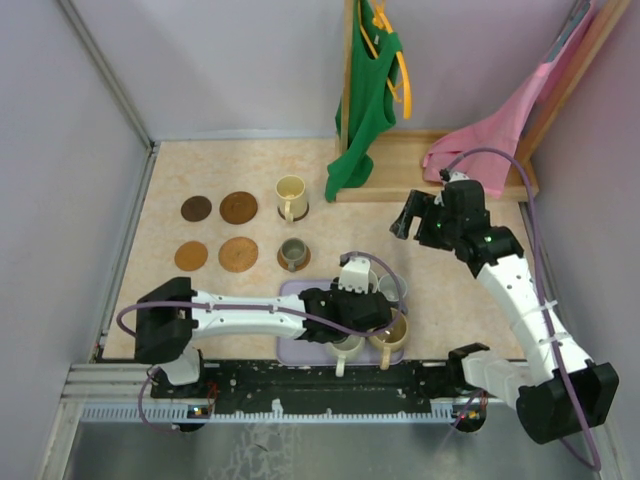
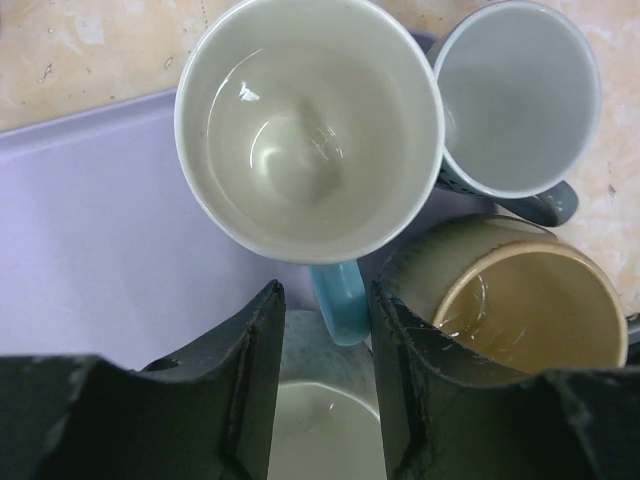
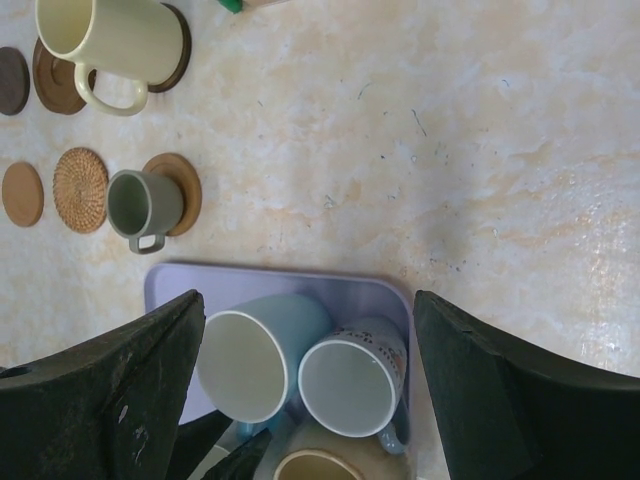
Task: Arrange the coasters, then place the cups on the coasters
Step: Pick up the cup from the tray.
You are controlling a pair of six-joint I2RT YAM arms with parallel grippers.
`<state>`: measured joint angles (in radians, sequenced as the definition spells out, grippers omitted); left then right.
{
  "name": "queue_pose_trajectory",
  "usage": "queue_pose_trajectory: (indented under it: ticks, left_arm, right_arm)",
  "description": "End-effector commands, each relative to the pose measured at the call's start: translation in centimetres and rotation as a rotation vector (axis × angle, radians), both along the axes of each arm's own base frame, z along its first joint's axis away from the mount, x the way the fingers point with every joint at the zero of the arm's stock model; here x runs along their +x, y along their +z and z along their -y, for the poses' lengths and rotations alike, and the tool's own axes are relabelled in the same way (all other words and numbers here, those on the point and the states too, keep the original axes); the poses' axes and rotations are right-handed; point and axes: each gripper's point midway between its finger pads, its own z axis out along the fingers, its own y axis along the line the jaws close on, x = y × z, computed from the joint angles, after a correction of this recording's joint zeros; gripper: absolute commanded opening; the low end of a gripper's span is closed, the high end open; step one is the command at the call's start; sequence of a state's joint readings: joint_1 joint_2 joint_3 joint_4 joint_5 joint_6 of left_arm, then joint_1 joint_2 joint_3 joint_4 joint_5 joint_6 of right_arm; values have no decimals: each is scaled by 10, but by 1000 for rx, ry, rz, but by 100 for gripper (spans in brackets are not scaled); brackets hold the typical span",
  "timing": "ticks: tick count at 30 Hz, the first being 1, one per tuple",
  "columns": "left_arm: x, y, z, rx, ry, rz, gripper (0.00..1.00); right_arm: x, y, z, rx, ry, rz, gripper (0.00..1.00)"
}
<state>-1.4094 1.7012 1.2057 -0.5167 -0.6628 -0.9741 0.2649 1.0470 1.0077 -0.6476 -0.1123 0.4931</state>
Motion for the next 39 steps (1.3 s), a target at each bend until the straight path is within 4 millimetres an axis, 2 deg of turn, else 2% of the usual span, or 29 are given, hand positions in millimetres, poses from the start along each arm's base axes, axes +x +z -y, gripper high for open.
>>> queue_pose_trajectory:
  ticks: [1,7,18,27,29,32,39]
  left_arm:
    - [4,-7,-1,23,40,24,45]
    - [8,-17,-2,56,62,36,45]
    - [14,-16,-1,69,64,77,43]
    - [15,-17,1,69,51,84,27]
    - [15,-18,0,72,52,86,19]
    - [16,-17,-3,74,59,90,2]
    - [19,-9,-13,72,101,115,0]
  right_arm:
    - [-2,10,3,9,-3,39,85]
    - [-6,6,3,12,-1,28,85]
    - [-9,1,2,15,6,16,85]
    - [-10,-1,1,19,8,11,85]
    - [-10,-3,1,20,8,7,85]
    - [-11,-4,0,24,10,5,85]
    - [-12,-7,-2,36,15,-1,85]
